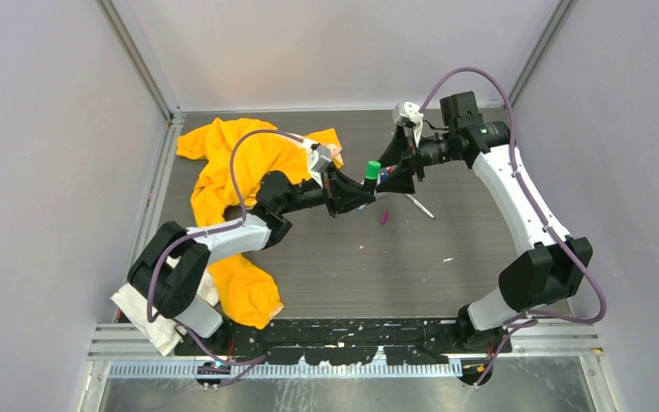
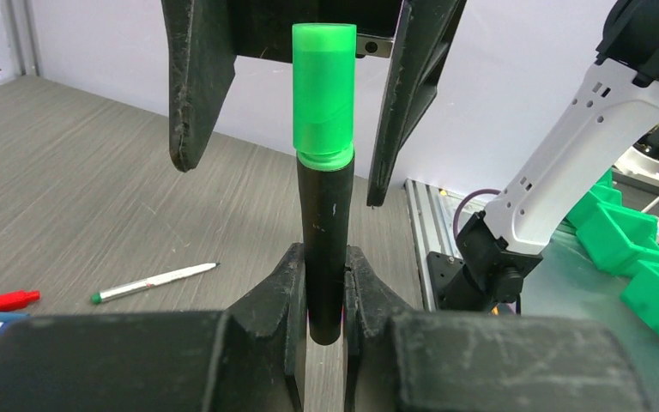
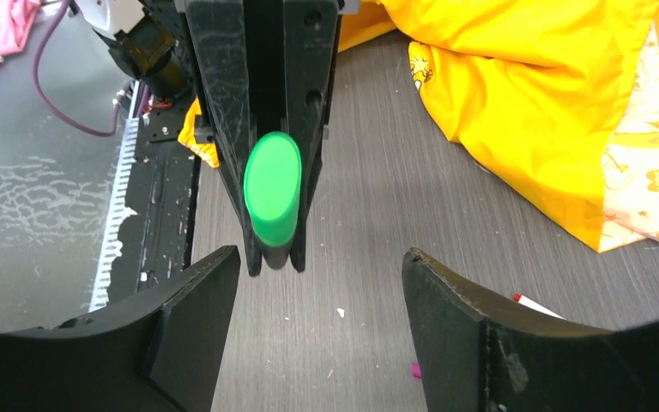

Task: Insert the pens into the pen caps
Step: Press the pen cap onto the pen.

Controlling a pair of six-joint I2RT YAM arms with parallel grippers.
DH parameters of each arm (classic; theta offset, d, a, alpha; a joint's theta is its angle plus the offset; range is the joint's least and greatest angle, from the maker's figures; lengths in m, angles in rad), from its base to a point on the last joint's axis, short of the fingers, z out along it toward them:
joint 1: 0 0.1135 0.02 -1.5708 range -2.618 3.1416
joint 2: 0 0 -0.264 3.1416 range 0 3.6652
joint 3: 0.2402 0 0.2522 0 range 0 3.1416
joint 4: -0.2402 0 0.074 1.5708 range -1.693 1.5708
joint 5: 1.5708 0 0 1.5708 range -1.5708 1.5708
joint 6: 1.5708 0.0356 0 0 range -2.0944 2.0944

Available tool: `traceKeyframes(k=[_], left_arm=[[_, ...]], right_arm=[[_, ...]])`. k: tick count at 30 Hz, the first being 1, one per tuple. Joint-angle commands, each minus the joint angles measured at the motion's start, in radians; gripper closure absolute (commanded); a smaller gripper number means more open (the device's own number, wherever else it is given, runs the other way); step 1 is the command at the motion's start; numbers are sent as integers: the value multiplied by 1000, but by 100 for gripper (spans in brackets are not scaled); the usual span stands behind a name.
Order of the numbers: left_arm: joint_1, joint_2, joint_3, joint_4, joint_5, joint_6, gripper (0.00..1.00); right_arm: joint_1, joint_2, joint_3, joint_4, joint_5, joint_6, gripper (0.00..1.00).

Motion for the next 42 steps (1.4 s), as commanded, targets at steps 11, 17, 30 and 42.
traceKeyframes(k=[11, 17, 30, 42], left_arm=[[-9, 51, 71, 115, 42, -46, 99], [-9, 53, 70, 142, 48, -65, 99], [-9, 54, 73, 167, 84, -108, 99], [-22, 51, 47, 210, 39, -155, 71]], right_arm=[[48, 3, 24, 54, -73, 73, 47], [50, -1, 32, 5, -71, 35, 55], [52, -12, 50, -50, -118, -13, 88], [53, -18, 65, -71, -124, -3, 99]])
